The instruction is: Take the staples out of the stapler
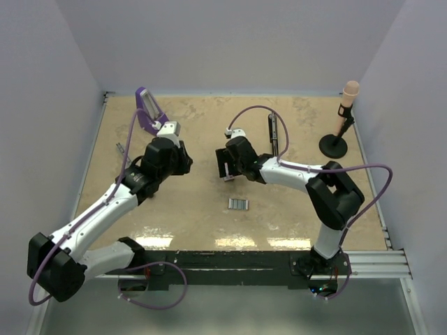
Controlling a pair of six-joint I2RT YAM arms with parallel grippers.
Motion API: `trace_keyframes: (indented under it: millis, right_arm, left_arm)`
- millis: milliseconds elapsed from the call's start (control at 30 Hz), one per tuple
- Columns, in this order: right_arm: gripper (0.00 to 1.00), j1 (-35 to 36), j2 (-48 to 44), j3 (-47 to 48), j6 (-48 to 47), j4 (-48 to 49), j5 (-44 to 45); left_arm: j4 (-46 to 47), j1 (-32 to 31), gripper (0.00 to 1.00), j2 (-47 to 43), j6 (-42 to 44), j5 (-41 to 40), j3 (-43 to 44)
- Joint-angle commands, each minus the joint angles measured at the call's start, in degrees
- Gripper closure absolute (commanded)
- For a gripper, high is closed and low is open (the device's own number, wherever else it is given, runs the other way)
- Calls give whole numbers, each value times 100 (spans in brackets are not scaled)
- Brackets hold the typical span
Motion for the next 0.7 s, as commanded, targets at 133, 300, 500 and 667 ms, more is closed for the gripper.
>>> trace_keyframes:
  millis: [133,300,500,667]
  right_arm:
    - [20,-14,649,730,-268,-192,208]
    - [21,-5,878,854,-303,-228,278]
    - [25,-13,1168,1003,-522,-342,427]
    - [34,4,1204,994,-628,-316,313]
  left_arm:
    - [-955,15,72,-793,937,-816,394]
    - [-955,6,71,-1259,947,-1133,60]
    - [-990,15,71,-1400,973,-1334,86]
    - [-973,15,72,-1637,964,-1440,42]
